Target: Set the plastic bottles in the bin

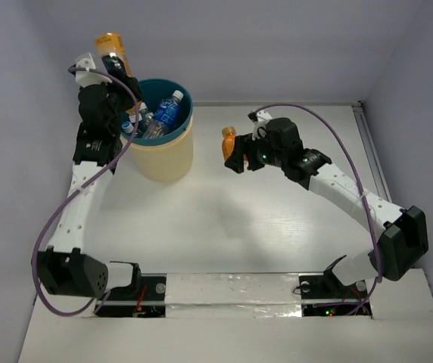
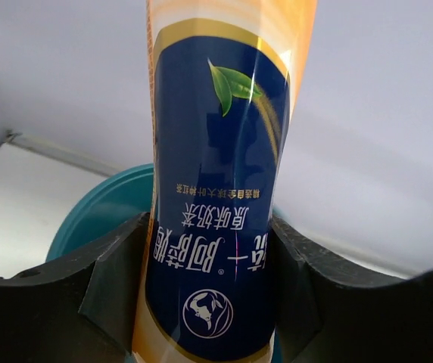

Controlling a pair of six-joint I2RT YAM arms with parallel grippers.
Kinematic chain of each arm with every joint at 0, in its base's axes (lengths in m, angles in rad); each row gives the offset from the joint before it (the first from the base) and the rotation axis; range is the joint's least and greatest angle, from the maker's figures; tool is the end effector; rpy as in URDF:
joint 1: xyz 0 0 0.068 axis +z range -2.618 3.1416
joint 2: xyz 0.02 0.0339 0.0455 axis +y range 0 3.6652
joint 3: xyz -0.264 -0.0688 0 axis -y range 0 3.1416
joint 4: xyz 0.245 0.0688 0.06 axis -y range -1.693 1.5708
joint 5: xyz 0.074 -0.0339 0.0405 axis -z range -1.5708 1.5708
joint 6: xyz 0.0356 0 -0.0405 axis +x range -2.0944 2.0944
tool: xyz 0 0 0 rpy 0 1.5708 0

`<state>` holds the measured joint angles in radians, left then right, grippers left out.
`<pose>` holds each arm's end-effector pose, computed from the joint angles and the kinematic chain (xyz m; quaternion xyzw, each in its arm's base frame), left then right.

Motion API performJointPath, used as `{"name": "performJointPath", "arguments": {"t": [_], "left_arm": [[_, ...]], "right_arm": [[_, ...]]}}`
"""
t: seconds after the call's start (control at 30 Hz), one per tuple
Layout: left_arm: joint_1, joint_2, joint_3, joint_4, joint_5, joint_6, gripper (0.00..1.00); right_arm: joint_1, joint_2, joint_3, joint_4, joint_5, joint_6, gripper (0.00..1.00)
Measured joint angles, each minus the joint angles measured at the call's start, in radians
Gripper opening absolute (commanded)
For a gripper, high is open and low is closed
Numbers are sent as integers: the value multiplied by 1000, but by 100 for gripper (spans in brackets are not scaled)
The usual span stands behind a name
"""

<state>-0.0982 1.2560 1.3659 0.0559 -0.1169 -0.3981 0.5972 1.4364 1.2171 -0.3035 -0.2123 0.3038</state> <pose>0.2821 -0.0236 0.4691 -0.1404 0.6311 -0.1505 0.7479 0.2696 0.1924 0.3261 -0.1783 0.8440 0.2992 0.4079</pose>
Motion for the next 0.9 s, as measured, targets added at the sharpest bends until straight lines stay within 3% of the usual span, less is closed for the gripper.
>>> {"name": "performJointPath", "arguments": {"t": [0.43,0.53,0.57,0.6,0.9], "left_arm": [[0,258,12,60,11,240,62],[0,261,13,65,40,264,82],[0,261,13,72,45,270,96],[0,259,13,79,53,275,99],[0,134,2,82,88,248,99]], "right_arm": [[165,69,289,159,10,57,65],[180,101,357,176,14,60,65],[185,120,387,178,15,62,65],[188,144,421,187,18,64,65],[228,351,656,219,29,98,65]]}}
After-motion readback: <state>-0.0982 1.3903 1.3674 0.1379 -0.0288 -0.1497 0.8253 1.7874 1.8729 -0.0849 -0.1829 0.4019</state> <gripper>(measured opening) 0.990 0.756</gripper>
